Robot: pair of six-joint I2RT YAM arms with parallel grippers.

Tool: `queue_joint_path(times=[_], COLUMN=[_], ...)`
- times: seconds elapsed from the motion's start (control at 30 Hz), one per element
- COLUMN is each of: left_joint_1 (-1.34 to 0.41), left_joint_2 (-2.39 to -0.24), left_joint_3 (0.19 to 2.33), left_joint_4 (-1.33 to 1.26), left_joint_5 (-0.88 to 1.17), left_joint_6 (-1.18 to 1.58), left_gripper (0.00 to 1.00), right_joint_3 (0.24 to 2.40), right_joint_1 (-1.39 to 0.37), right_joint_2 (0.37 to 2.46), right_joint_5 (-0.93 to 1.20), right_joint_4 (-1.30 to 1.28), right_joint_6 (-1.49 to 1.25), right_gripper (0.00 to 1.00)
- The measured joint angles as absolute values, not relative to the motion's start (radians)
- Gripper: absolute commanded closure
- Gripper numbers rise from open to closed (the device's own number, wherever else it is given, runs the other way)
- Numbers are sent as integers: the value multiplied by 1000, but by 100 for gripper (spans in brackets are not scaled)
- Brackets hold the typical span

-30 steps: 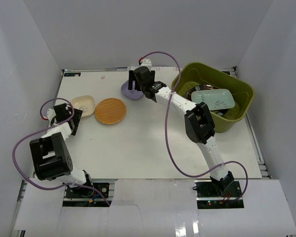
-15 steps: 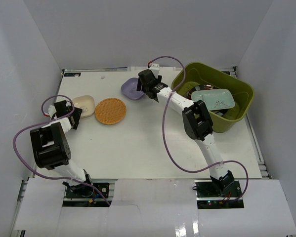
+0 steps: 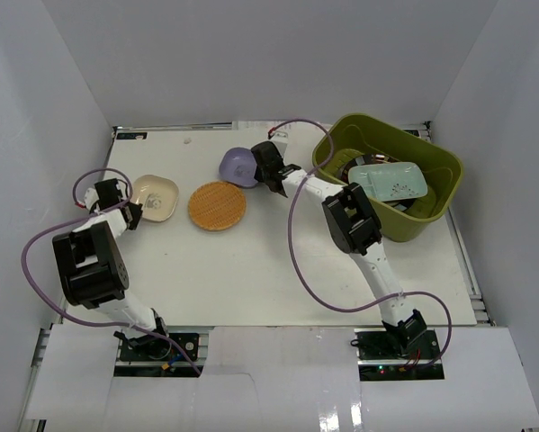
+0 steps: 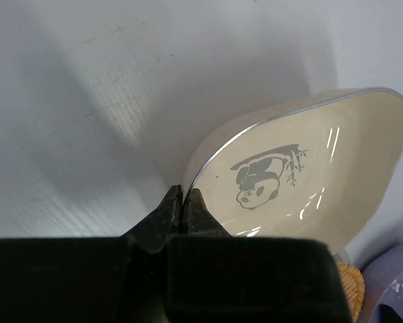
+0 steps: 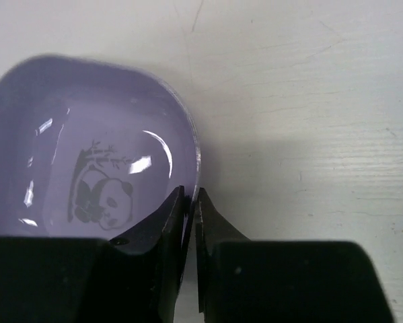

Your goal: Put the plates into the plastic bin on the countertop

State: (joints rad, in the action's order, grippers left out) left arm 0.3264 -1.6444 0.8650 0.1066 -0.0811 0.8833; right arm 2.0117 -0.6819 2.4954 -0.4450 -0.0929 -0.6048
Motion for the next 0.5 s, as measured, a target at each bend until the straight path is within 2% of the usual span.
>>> queue_joint_path(times=[0.07, 0.3, 0.5], left_joint_1=[329, 331, 331], left_joint_2=[-1628, -1428, -1242], left_joint_3=[865, 837, 784], left_joint_4=[129, 144, 99], left_joint_5=[-91, -88, -20], left_joint_6=[861, 837, 847], left_gripper=[100, 100, 100], right_joint_3=[1951, 1857, 1788], right_joint_1=[-684, -717, -775], right_joint_2=[2463, 2323, 2116], right_joint_5=[-446, -475, -513], right_joint_4=[-37, 28, 76], right_joint_6=[-616, -535, -393], right_gripper=[92, 92, 92])
